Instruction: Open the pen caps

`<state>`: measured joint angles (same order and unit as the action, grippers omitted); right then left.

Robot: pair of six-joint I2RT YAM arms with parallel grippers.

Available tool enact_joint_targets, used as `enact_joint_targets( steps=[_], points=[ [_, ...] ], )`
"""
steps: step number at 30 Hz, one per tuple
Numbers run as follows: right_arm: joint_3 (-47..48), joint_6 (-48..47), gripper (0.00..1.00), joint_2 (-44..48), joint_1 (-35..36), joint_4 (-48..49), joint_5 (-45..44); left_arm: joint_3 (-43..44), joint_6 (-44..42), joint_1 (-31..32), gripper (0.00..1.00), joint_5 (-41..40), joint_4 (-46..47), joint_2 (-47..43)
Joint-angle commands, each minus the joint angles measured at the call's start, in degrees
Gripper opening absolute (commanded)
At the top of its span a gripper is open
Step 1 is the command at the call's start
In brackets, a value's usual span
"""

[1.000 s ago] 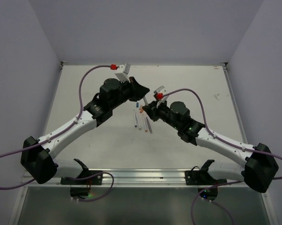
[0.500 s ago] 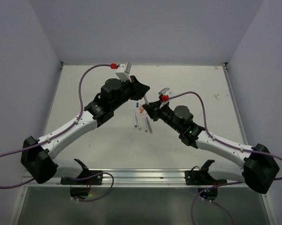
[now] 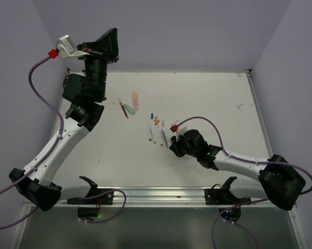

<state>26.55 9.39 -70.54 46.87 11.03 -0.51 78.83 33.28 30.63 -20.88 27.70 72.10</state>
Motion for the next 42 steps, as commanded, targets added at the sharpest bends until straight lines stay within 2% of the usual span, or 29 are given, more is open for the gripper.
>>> enact_joint_targets(
  steps=[1, 4, 10, 14, 16, 22, 28, 32, 42],
  points=[
    [1.9, 1.8, 0.0, 3.0, 0.2, 0.4, 0.0, 2.6, -1.6, -0.4, 0.0, -1.0, 1.0, 1.8],
    [2.5, 3.3, 0.0, 4.2, 0.2, -1.4, -1.3, 2.8, -0.1, -0.4, 0.0, 5.4, -8.0, 4.7],
    [5.4, 8.7, 0.0, 4.3, -1.0, -8.4, -7.3, 1.4, 3.7, -0.3, 0.0, 15.7, -19.7, 10.2],
    [5.8, 13.5, 0.0, 4.4, -4.1, -10.9, -9.6, 4.4, 4.2, 0.7, 0.0, 23.5, -32.6, 18.8],
    [5.9, 15.6, 0.0, 4.4, -5.5, -13.3, -11.1, 6.0, 4.0, 1.4, 0.0, 26.3, -35.6, 21.8],
    [6.6, 18.6, 0.0, 3.2, -8.2, -16.6, -11.4, 11.0, 3.1, 6.1, 0.01, 26.5, -47.0, 34.8],
    [6.4, 19.4, 0.0, 1.1, -8.6, -16.0, -8.8, 17.7, 2.6, 9.1, 0.04, 23.7, -54.2, 44.7],
    [6.4, 18.8, 0.0, 0.5, -8.6, -15.4, -7.7, 20.3, 2.8, 10.5, 0.07, 21.1, -56.0, 48.5],
    [7.1, 17.0, 0.0, -3.3, -8.6, -13.0, -2.0, 19.8, 4.6, 11.6, 0.11, 15.2, -56.1, 52.5]
  ],
)
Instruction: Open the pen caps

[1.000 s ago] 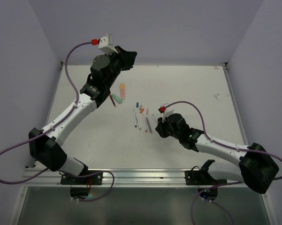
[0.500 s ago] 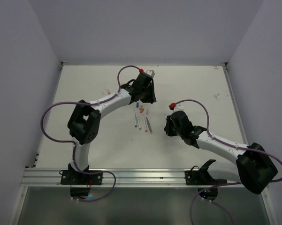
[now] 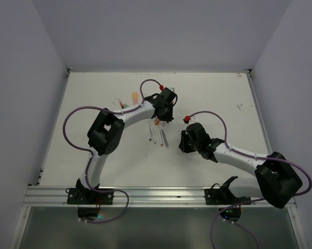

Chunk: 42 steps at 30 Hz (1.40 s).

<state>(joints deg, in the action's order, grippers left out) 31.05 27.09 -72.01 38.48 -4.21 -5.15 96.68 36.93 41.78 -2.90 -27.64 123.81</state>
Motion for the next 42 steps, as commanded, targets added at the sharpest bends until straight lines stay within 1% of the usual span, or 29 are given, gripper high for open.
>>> enact_joint_targets(
  steps=[1, 6, 13, 25, 26, 30, 33, 37, 39, 40, 41, 42],
  points=[
    [2.9, -0.8, 0.0, -2.3, -0.2, 2.4, 2.8, 1.9, 1.0, 0.4, 0.12, -3.2, -0.6, 1.3],
    [2.5, -0.8, 0.0, -3.0, -0.2, 3.1, 2.9, 1.8, 1.0, 0.4, 0.17, -4.2, -0.2, 2.4],
    [2.4, -0.9, 0.0, -4.7, -0.2, 3.7, 3.1, 1.5, 1.2, 0.5, 0.2, -4.7, -0.1, 4.2],
    [2.4, 0.2, 0.0, -7.3, -0.2, 3.9, 2.8, 0.5, 1.8, 0.4, 0.26, -5.4, -0.3, 3.3],
    [2.4, 0.2, 0.0, -7.4, -0.2, 3.9, 2.7, 0.4, 1.9, 0.5, 0.28, -5.4, -0.3, 3.0],
    [2.7, 0.1, 0.0, -8.4, -0.2, 3.9, 3.0, 0.8, 2.1, 0.5, 0.32, -5.4, -0.2, -0.1],
    [3.1, 0.2, 0.0, -8.8, -0.2, 5.8, 3.1, 1.5, 2.1, 0.3, 0.35, -6.2, -0.2, -4.1],
    [3.9, 0.5, 0.01, -10.0, -0.2, 6.9, 3.0, 1.8, 1.8, 0.2, 0.4, -9.0, 0.0, -8.9],
    [4.4, 0.9, 0.02, -10.6, -0.2, 7.8, 2.7, 0.9, 1.6, 0.1, 0.43, -10.0, 0.6, -12.1],
    [4.8, 0.9, 0.03, -11.1, -0.2, 8.2, 2.9, 0.4, 1.4, -0.2, 0.46, -11.0, 1.0, -13.2],
    [5.1, 0.9, 0.05, -12.1, -0.2, 8.4, 2.8, -1.1, 1.1, -0.5, 0.51, -11.4, 1.4, -14.3],
    [5.5, 1.0, 0.06, -12.8, -0.2, 8.7, 2.9, -1.9, 1.0, -0.6, 0.52, -11.9, 2.1, -16.5]
  ],
)
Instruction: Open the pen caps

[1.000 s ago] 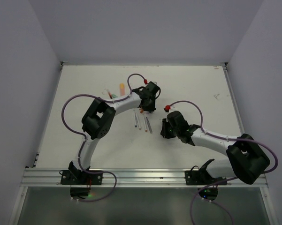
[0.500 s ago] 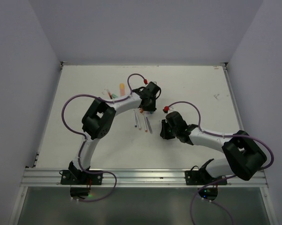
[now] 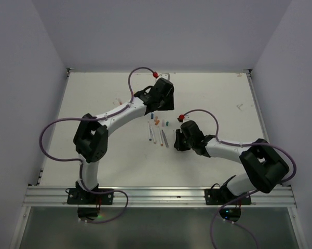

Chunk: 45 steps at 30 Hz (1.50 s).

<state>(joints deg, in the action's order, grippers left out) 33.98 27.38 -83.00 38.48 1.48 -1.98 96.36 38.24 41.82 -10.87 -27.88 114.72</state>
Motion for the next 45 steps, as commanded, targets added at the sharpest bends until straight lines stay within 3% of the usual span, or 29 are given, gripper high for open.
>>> enact_joint_targets(
  steps=[1, 8, 21, 27, 31, 37, 40, 41, 45],
  points=[
    [3.4, 0.8, 0.07, -2.5, -0.2, 3.3, 0.0, -2.5, -0.2, -1.2, 0.56, -4.3, 2.6, -8.4],
    [7.1, 1.5, 0.15, -7.6, -0.1, 4.1, -0.7, -12.7, -0.3, -5.6, 0.85, -5.1, 4.3, -17.0],
    [7.3, 3.8, 0.42, -9.7, -0.1, 1.8, -2.2, -23.8, -0.8, -16.5, 0.97, -4.4, 4.8, -23.6],
    [7.5, 3.5, 0.43, -4.3, -0.1, -0.7, -3.6, -22.7, -1.3, -19.2, 0.98, -4.0, 4.8, -21.3],
    [7.8, 2.4, 0.44, 2.3, -0.1, -2.7, -4.9, -21.6, -1.3, -20.9, 0.93, -4.2, 5.3, -18.9],
    [7.0, 0.0, 0.67, 13.5, -0.2, -4.9, -9.4, -18.8, -0.6, -24.2, 0.83, -4.2, 5.8, -12.7],
    [5.8, -0.7, 0.83, 18.1, -0.2, -4.3, -11.2, -16.7, -0.6, -25.4, 0.79, -4.5, 5.8, -9.7],
    [5.1, -0.7, 0.93, 20.1, -0.2, -4.1, -11.9, -16.2, -0.7, -25.6, 0.76, -4.6, 5.9, -9.0],
    [2.9, -0.8, 0.98, 22.8, -0.2, -2.7, -13.5, -12.7, -1.0, -27.1, 0.69, -4.9, 6.2, -5.4]
  ],
)
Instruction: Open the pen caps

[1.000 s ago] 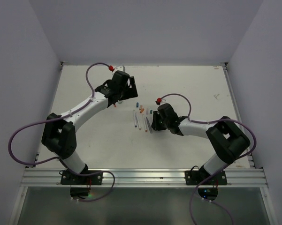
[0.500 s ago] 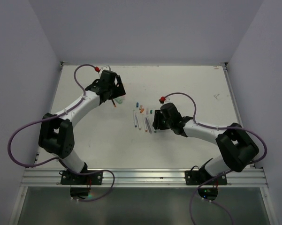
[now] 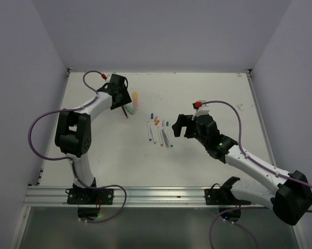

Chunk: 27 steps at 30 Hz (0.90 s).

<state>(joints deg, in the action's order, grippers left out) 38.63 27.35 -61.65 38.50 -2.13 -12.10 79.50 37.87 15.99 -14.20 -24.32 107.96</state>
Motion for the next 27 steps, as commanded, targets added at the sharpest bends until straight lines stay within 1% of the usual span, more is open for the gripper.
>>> enact_joint_targets(
  steps=[1, 2, 4, 5, 8, 11, 19, 22, 23, 25, 27],
  points=[
    [-2.1, -0.8, 0.99, 1.5, -0.3, 0.8, -3.8, 4.9, -0.7, -1.8, 0.67, -1.6, 2.3, 3.0],
    [-2.2, -0.8, 0.99, 1.4, -0.3, 0.6, -4.0, 5.7, -0.6, -2.1, 0.63, -1.8, 2.2, 3.9],
    [-2.4, -0.7, 0.99, 1.1, -0.3, 0.3, -4.0, 7.9, -0.8, -2.9, 0.59, -2.0, 1.6, 6.5],
    [-2.5, -0.6, 0.98, 0.9, -0.3, 0.1, -4.0, 8.6, -0.9, -3.2, 0.54, -2.4, 1.6, 7.3],
    [-2.6, -0.5, 0.99, 0.0, -0.3, 0.1, -4.0, 11.3, -1.2, -3.9, 0.48, -2.7, 1.0, 10.6],
    [-2.6, -0.5, 0.99, -0.5, -0.3, 0.1, -4.0, 13.8, -1.7, -4.4, 0.45, -3.1, 0.1, 13.5],
    [-2.7, -0.4, 0.98, -1.5, -0.3, 0.3, -3.4, 17.5, -2.7, -5.0, 0.41, -3.5, -0.9, 18.5],
    [-2.9, -0.4, 0.98, -1.3, -0.3, 0.2, -3.5, 17.5, -2.6, -5.0, 0.38, -3.7, -1.3, 19.0],
    [-2.9, -0.4, 0.98, -1.1, -0.3, 0.2, -3.5, 17.2, -2.6, -5.0, 0.34, -4.0, -1.3, 19.0],
    [-3.1, -0.4, 0.98, -0.9, -0.3, 0.3, -3.4, 16.3, -2.5, -5.0, 0.31, -4.3, -1.6, 18.9],
    [-3.1, -0.4, 0.98, -0.8, -0.3, 0.3, -3.2, 15.2, -2.6, -5.0, 0.24, -4.6, -1.7, 18.3]
  ],
)
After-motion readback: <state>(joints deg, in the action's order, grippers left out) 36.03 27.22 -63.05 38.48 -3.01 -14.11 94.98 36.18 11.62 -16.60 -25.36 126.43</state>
